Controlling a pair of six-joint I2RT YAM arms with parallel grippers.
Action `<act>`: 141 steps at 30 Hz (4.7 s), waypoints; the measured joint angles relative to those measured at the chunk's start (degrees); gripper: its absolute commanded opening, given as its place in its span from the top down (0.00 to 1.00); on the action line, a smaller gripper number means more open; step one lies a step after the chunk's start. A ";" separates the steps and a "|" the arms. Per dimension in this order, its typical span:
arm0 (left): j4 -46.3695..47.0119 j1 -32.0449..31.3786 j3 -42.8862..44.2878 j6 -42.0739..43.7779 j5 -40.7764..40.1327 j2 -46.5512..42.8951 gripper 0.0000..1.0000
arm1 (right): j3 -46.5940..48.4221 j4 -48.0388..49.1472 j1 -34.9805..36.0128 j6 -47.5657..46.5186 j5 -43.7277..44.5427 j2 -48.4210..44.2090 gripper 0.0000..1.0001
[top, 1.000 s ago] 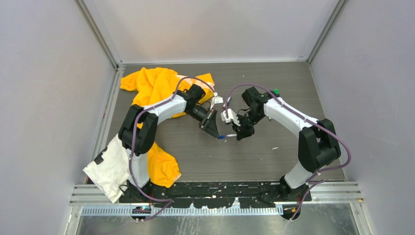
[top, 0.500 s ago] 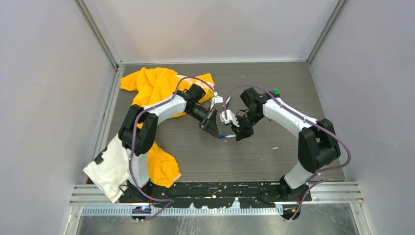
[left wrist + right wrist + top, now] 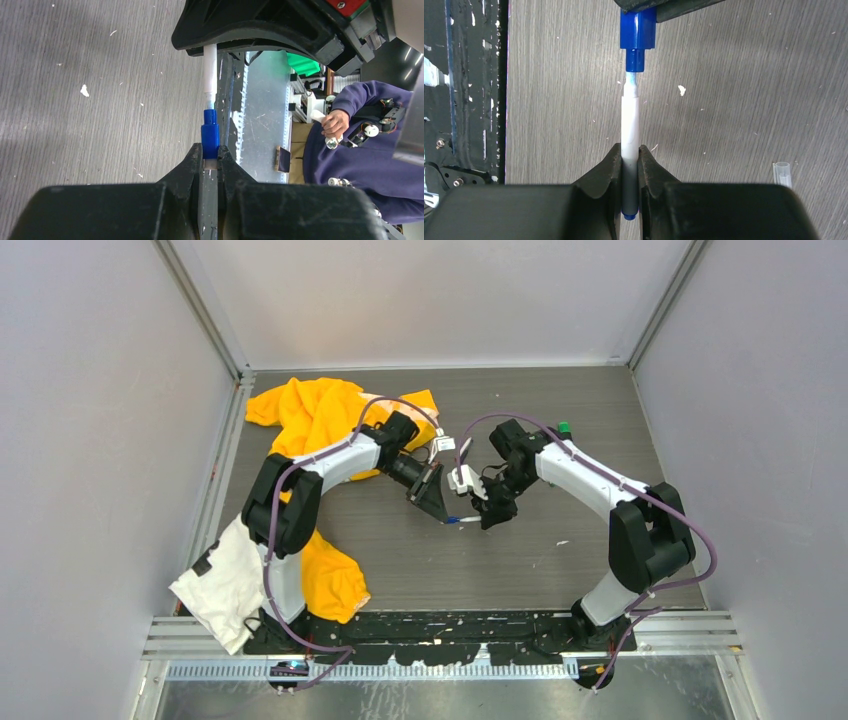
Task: Insert the pens into the pen caps
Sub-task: Insert the pen cap onto the pen, then press the pen cap onto the pen.
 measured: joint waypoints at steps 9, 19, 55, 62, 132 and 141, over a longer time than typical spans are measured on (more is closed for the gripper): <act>-4.66 0.02 0.52 4.26 0.68 0.09 0.99 | 0.09 0.44 0.46 1.55 -0.09 0.00 0.99; -9.79 0.24 2.64 7.96 0.63 1.22 0.99 | 0.33 0.33 0.61 1.60 -0.90 0.00 0.99; 2.80 1.11 -2.69 -3.19 -0.68 -1.64 0.99 | 0.33 0.87 0.85 2.82 0.09 0.00 0.99; 2.71 1.11 -2.69 -3.52 0.15 -1.64 0.99 | 0.35 0.81 0.81 2.73 -0.52 0.00 0.99; 44.04 8.66 -12.79 -30.64 -21.57 -28.59 0.24 | 7.15 -3.87 -5.90 7.28 -19.91 0.79 0.99; 74.82 13.14 -15.74 -51.41 -31.04 -31.91 0.00 | 22.93 -10.58 -15.21 13.22 -24.74 0.63 0.99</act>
